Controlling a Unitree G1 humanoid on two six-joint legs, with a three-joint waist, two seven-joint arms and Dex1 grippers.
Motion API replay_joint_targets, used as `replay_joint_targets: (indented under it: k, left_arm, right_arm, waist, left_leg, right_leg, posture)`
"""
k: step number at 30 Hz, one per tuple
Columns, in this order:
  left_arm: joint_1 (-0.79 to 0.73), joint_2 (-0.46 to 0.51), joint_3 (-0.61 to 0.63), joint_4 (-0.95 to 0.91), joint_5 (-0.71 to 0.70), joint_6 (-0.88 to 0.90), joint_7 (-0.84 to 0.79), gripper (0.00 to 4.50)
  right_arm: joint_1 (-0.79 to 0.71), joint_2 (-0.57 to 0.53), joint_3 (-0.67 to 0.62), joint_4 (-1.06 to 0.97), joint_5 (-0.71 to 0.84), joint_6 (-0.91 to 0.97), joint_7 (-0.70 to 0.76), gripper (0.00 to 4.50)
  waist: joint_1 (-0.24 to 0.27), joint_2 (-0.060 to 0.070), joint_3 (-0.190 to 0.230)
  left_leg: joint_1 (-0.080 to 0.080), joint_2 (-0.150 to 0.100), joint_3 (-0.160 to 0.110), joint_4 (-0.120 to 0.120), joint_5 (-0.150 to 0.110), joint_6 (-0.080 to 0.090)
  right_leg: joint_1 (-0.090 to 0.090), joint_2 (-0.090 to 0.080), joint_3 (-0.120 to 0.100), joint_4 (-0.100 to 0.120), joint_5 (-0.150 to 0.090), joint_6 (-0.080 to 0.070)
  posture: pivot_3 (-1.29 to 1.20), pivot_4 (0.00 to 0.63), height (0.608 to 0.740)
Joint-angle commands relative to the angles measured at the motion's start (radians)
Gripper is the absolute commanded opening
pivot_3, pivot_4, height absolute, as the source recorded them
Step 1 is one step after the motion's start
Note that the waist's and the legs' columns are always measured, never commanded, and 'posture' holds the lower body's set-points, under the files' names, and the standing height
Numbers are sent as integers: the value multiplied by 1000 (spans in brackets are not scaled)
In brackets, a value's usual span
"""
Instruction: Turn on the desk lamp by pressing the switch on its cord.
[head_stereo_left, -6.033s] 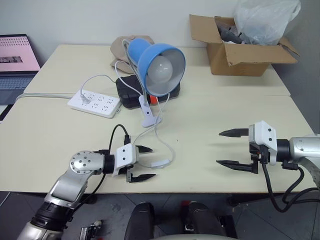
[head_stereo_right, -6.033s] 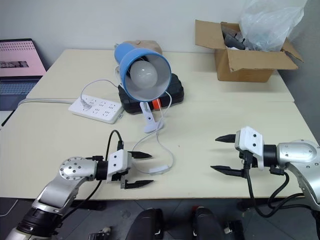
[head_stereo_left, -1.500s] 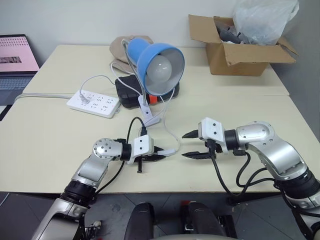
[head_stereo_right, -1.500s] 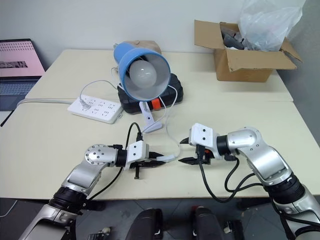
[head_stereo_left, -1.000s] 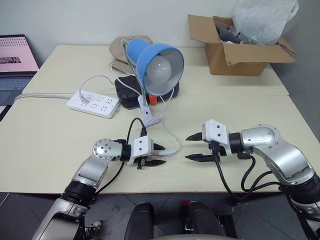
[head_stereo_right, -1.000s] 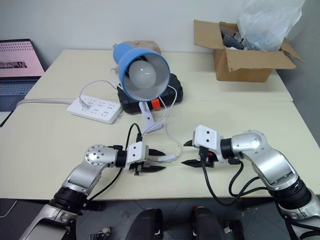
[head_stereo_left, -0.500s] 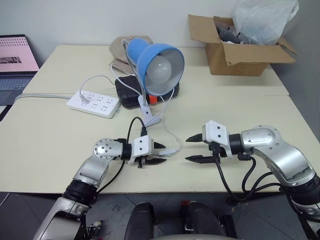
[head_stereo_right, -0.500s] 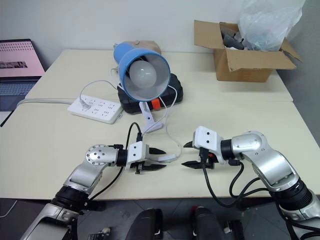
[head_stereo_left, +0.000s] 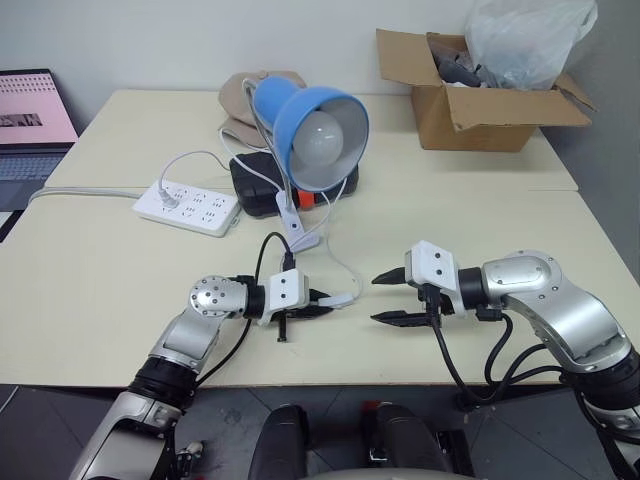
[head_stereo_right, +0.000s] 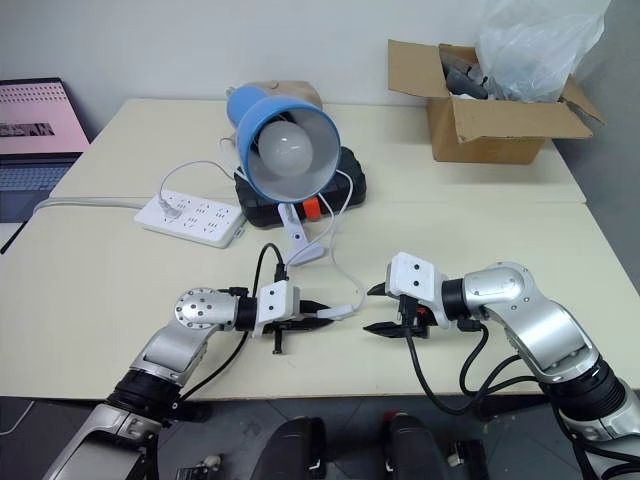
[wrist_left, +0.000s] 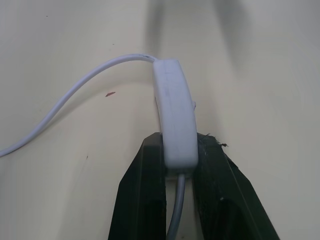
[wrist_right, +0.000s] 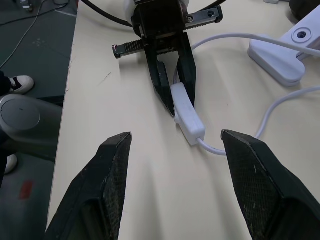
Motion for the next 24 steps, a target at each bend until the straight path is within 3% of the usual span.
replay_joint_targets:
  k: [1, 7, 24]
  left_arm:
    - [-23, 1, 21, -76, -58, 33, -30, 407]
    - [-24, 25, 41, -183, -130, 123, -65, 407]
    - [-22, 27, 50, -232, -142, 176, -41, 407]
  right_arm:
    - [-35, 12, -16, -43, 29, 2, 7, 2989]
    - [-116, 81, 39, 32, 4, 21, -12, 2989]
    - [-123, 126, 93, 132, -78, -38, -21, 2989]
  waist:
    - [0, 0, 0]
    - [-4, 0, 0]
    - [-1, 0, 0]
  left_leg:
    - [0, 0, 0, 0, 0, 0]
    - [0, 0, 0, 0, 0, 0]
    - [0, 0, 0, 0, 0, 0]
  right_leg:
    - [0, 0, 0, 0, 0, 0]
    - [0, 0, 0, 0, 0, 0]
    - [0, 0, 0, 0, 0, 0]
  posture:
    - [0, 150, 740]
    - [0, 150, 740]
    - [0, 150, 740]
